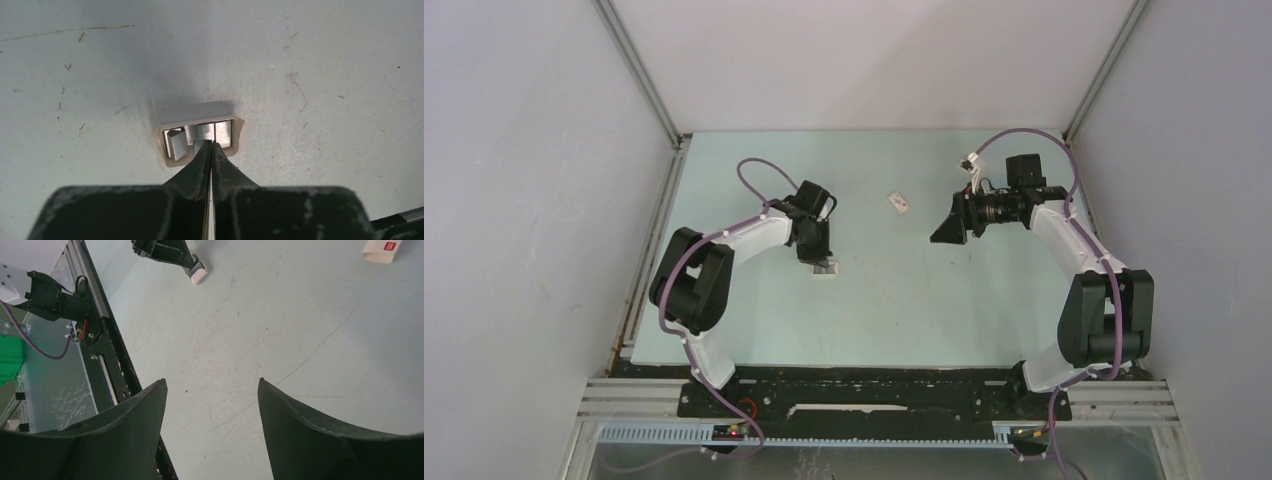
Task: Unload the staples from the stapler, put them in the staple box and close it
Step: Adjust the staple in the staple box.
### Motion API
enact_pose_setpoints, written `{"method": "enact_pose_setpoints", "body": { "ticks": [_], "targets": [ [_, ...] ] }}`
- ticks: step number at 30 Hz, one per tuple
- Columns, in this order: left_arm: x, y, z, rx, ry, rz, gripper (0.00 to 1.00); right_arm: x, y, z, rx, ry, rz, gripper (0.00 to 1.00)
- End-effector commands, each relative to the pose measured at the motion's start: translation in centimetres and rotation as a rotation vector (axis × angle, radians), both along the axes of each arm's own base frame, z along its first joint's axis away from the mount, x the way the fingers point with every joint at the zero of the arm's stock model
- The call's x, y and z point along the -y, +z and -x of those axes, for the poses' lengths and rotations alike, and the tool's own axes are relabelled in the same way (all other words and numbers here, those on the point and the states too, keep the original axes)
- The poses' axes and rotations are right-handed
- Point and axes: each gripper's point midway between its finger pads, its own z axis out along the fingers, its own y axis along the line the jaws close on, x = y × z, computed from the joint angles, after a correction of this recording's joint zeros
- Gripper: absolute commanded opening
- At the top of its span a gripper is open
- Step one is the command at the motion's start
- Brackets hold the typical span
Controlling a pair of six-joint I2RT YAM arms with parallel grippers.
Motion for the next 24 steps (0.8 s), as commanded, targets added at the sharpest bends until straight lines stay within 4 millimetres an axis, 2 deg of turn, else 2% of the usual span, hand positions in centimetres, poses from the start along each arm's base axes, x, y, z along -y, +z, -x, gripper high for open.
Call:
{"method": "enact_pose_setpoints", "body": {
  "ticks": [1,14,24],
  "targets": [
    [1.5,2.9,-1.7,0.059,0.002,0.067,0.05,0.1,0.5,0.1,0.018,0.007,-0.014,0.76],
    [2.6,1.8,-1.8,0.020,-0.018,0.102,0.06,0.2,0.5,0.0,0.017,0.003,-0.015,0.76],
    [2.4,1.2,-1.7,0.012,-0.017,0.088,0.07,0.2,0.5,0.0,0.015,0.002,-0.014,0.76]
  ]
}}
